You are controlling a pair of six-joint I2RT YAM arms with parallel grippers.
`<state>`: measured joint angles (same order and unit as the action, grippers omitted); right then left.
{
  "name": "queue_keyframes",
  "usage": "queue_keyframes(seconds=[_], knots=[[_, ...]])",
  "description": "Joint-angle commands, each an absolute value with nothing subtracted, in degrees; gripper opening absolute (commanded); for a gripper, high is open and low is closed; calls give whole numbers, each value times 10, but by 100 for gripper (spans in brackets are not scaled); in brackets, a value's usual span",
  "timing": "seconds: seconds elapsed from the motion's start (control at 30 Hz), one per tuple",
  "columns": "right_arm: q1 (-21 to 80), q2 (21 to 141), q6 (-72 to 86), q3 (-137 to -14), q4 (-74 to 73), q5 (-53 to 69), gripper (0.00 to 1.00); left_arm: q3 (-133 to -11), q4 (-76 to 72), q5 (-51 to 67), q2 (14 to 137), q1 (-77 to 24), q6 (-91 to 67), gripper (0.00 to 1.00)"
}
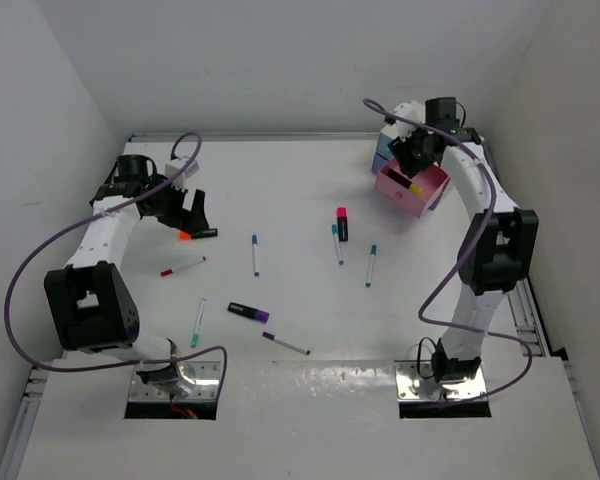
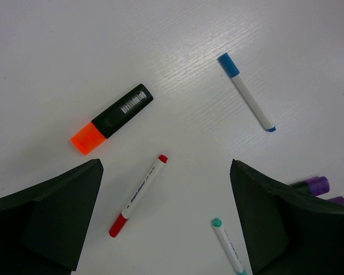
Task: Sort the stationery into containers
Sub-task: Place the pen in the drawer, then pick up the pen from the center of the board.
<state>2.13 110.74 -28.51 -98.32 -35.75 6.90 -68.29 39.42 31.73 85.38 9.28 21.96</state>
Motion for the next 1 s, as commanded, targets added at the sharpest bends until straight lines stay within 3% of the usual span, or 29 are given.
queue_keyframes(seconds=[0.0,0.17,0.33,0.6,0.97], knots=[[32,1069,-235,-1027,-359,105,53,-683,379,335,837,91,213,100],[65,1027,-161,-1038,-370,142,48,-685,374,335,836,91,202,100],[148,970,-71,-942,-346,146,41,-679,363,329,825,91,183,100],[222,1031,39,-868,-281,39,25,-652,321,284,781,91,124,100],[265,1117,135,-842,-230,-75,39,-641,298,263,749,92,91,100]])
